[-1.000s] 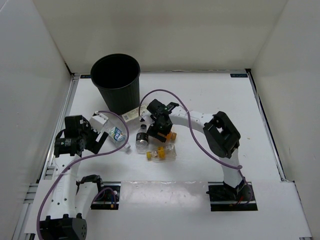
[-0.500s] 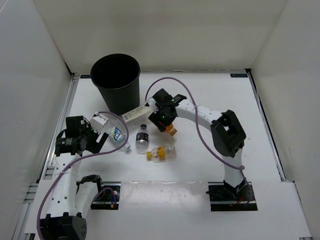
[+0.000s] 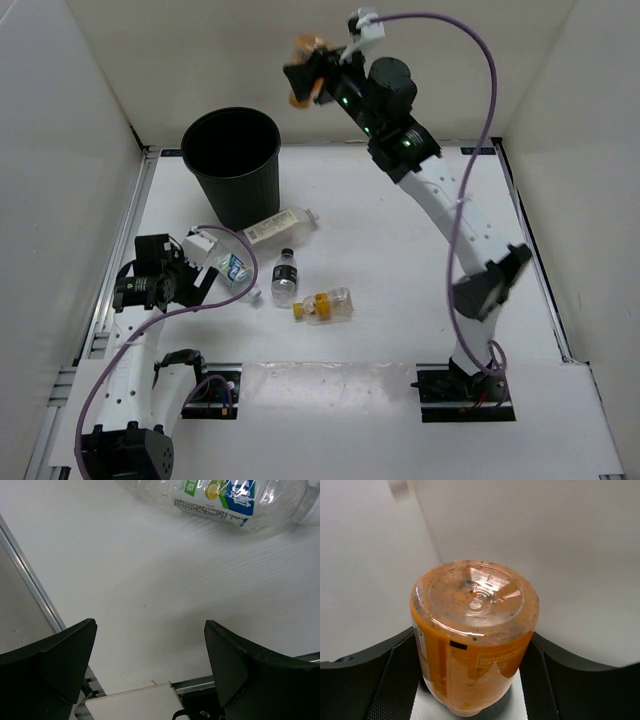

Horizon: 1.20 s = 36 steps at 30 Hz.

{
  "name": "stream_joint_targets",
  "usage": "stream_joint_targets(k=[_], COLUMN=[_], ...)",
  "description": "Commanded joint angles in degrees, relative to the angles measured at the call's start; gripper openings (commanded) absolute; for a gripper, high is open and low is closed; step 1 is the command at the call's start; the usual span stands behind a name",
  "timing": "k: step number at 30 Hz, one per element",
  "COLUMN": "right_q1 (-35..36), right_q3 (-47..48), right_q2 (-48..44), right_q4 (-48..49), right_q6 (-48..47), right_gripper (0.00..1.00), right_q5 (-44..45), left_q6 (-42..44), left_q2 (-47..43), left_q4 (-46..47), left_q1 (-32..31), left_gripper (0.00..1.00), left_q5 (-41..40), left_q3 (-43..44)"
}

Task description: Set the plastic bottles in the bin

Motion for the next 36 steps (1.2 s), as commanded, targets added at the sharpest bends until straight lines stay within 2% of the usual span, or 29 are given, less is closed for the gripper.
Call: stream_joint_targets(k=[1, 3, 6, 8, 9, 11, 16, 17, 18, 20, 21, 23, 25, 31, 33, 36], right_q1=[0.5, 0.5, 1.2, 2.8, 3.4, 5.0, 7.8, 8.3, 8.3, 8.9, 8.9, 8.9, 8.9, 10.7, 12.5, 13.0], right_q3=[11.4, 13.9, 7.8, 10.6, 14.7, 16.5, 13.7, 13.7, 13.7, 13.7, 13.7, 12.3, 12.3, 12.9, 11.7, 9.4], right_q2=[13.3, 18.3, 19.5, 22.9, 24.4, 26.4, 26.4, 26.4, 26.4, 26.4, 26.9, 26.9, 26.4, 22.4, 19.4, 13.0], right_q4=[6.9, 10.2, 22.8, 23.0, 22.5, 22.5, 23.5, 23.5, 22.3, 20.6, 18.7, 17.4, 16.2, 14.1, 13.2, 8.8], right_q6=[9.9, 16.3, 20.2, 20.2, 18.1, 15.4, 8.5, 8.5, 7.8, 6.8, 6.8, 6.2, 4.7, -4.6, -9.6, -10.5], right_gripper=[0.16, 0.14, 0.14, 0.14, 0.14, 0.14, 0.16, 0.18, 0.27, 0.38, 0.63, 0.84, 1.0, 1.0, 1.0, 1.0], right_q5=[8.0, 9.3, 9.3, 9.3, 8.8, 6.7, 5.5, 6.3, 7.1, 8.9, 9.7, 9.7, 8.4, 5.2, 4.7, 3.9], left_q6=[-0.5, -0.5, -0.5, -0.5, -1.1, -1.1, -1.1, -1.1, -1.6, -1.6, -1.6, -1.6, -0.8, 11.0, 16.3, 24.2], left_q2=[-0.3, -0.3, -0.3, -0.3, -0.3, -0.3, -0.3, -0.3, -0.3, -0.3, -0.3, -0.3, -0.3, 2.1, 4.0, 6.9], left_q4=[1.4, 1.4, 1.4, 1.4, 1.4, 1.4, 1.4, 1.4, 1.4, 1.4, 1.4, 1.4, 1.4, 1.4, 1.4, 1.4], left_q1=[-0.2, -0.2, -0.2, -0.2, -0.2, -0.2, -0.2, -0.2, -0.2, -0.2, -0.2, -0.2, -0.2, -1.4, -2.5, -5.9], left_gripper=[1.0, 1.0, 1.0, 1.0, 1.0, 1.0, 1.0, 1.0, 1.0, 1.0, 1.0, 1.0, 1.0, 1.0, 1.0, 1.0], left_q5=[-0.4, -0.4, -0.9, -0.9, -0.9, -0.9, -0.9, -0.9, -0.9, -0.4, -0.4, -0.4, -0.4, -1.1, -1.8, -1.8], left_q3=[-0.7, -0.7, -1.2, -1.2, -1.8, -2.4, -2.4, -2.4, -1.8, -1.8, -1.8, -1.8, -1.8, -0.4, 2.7, 5.8])
